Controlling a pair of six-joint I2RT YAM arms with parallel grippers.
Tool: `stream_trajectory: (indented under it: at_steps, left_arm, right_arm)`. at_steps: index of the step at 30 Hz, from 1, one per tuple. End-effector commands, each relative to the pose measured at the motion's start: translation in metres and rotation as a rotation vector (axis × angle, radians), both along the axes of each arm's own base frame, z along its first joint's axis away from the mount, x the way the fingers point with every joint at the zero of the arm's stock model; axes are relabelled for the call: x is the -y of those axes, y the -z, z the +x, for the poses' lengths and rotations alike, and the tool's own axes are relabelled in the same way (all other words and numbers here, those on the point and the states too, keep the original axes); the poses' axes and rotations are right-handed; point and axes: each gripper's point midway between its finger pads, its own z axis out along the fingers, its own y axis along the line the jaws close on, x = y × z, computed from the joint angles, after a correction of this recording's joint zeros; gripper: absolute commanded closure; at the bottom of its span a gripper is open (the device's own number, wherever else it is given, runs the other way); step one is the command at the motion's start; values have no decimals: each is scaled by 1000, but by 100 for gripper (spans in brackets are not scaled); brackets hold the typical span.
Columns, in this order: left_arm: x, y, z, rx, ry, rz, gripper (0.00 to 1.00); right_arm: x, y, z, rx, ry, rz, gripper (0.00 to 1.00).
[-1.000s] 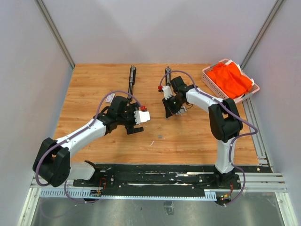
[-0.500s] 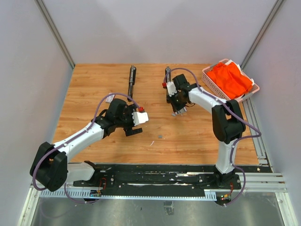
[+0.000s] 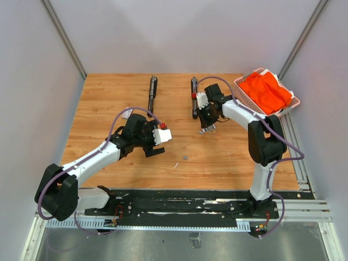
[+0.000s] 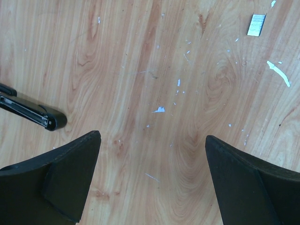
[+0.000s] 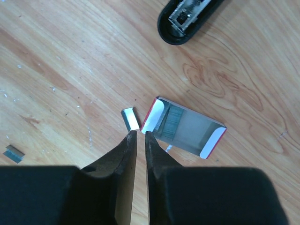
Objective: Unload the staples from the stapler
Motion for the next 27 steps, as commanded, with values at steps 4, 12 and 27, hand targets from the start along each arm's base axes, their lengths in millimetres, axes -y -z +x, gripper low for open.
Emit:
stream_trajectory:
  at_steps: [4,12,27]
  left_arm:
    - [0,6,2,-4,-12,2,2]
    - [0,7,2,-9,-11,5,2]
    - [0,8,1,-14,-12,6,2]
  right_arm:
    - [-23,2,-12,-7,-123,2,83]
    - [-29,14,-19,-35,-170,-36,81]
    - [-25,28,-19,-54,-167,-92,80]
